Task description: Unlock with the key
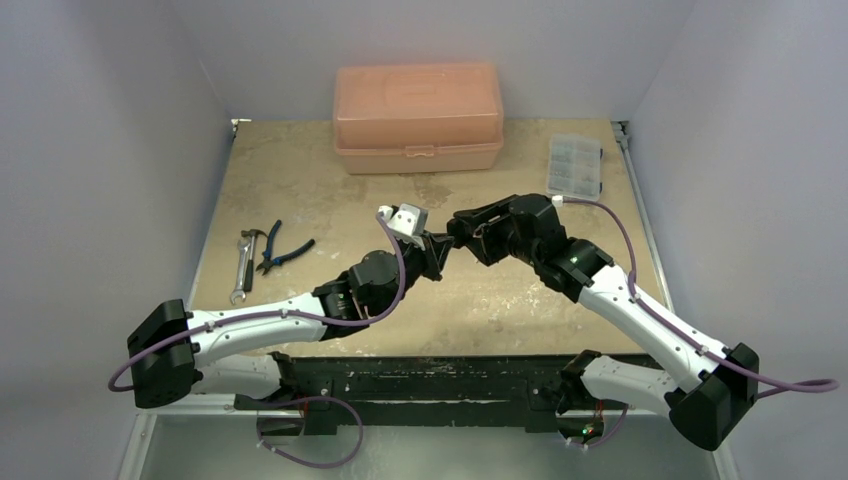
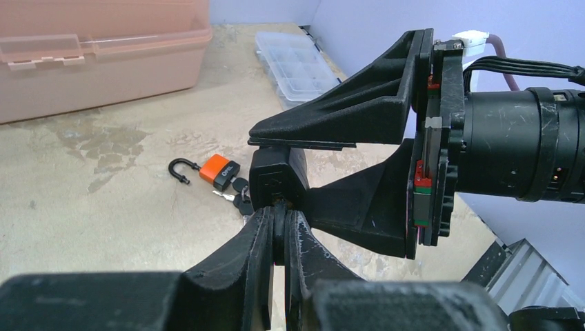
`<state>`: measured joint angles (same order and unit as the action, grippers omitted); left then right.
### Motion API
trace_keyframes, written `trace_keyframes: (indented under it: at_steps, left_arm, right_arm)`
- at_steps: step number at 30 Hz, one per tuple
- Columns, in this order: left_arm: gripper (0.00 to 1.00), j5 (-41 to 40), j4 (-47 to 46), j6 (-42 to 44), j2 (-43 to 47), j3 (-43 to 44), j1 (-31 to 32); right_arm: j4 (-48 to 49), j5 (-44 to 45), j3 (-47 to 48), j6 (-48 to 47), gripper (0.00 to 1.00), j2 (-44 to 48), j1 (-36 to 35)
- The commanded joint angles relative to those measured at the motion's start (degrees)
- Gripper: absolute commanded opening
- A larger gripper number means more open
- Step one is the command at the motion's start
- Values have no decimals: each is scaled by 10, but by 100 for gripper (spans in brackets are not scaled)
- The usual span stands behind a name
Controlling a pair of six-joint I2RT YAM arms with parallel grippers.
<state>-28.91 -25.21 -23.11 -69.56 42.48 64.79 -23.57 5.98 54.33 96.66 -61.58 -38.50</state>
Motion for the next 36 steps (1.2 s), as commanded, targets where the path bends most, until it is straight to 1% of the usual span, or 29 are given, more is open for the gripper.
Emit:
trace_keyframes:
  at_steps: [1, 3, 4, 6, 8, 9, 10, 11, 12, 13, 16, 20, 23, 27, 30, 36]
  left_arm:
    - [0, 3, 26, -25, 1, -3, -2]
    - [0, -1, 62, -41, 12, 4, -2]
    - [5, -1, 80, -47, 19, 8, -2]
    - [19, 1, 121, -56, 37, 12, -3]
    - [28, 11, 138, -57, 59, 10, -3]
    - [34, 19, 145, -58, 70, 8, -3]
    - [43, 30, 150, -58, 81, 6, -3]
    - [55, 39, 156, -57, 91, 6, -3]
    - [65, 49, 163, -57, 100, 6, -3]
    - [69, 57, 170, -58, 109, 6, -3]
    - [70, 64, 189, -69, 138, 4, -3]
    - [65, 65, 199, -87, 183, -3, -3]
    - [64, 79, 200, -69, 197, -10, -3]
    - [57, 106, 193, -36, 183, -10, -3]
    - [53, 115, 180, -19, 163, -3, -3]
    - [47, 133, 183, -1, 96, 38, -3]
  right_arm:
    - [79, -54, 41, 4, 0, 10, -15]
    - [76, -56, 40, 3, 0, 10, -15]
    - [73, -48, 39, 2, 0, 11, -15]
    - [63, -29, 42, -7, 0, 15, -15]
    - [53, -16, 41, -14, 0, 18, -15]
    - [51, -10, 40, -16, 0, 19, -15]
    - [49, -6, 38, -18, 0, 21, -15]
    - [47, -4, 36, -19, 0, 23, -15]
    - [47, -2, 33, -23, 0, 24, -15]
    - [46, 0, 33, -25, 0, 24, -15]
    - [33, 11, 32, -32, 0, 27, -15]
    - [22, 19, 29, -35, 0, 31, -15]
    - [22, 20, 30, -35, 0, 33, -15]
    - [4, 31, 44, -35, 0, 32, -15]
    - [-10, 44, 56, -44, 0, 30, -15]
    - [-34, 40, 58, -40, 0, 34, -15]
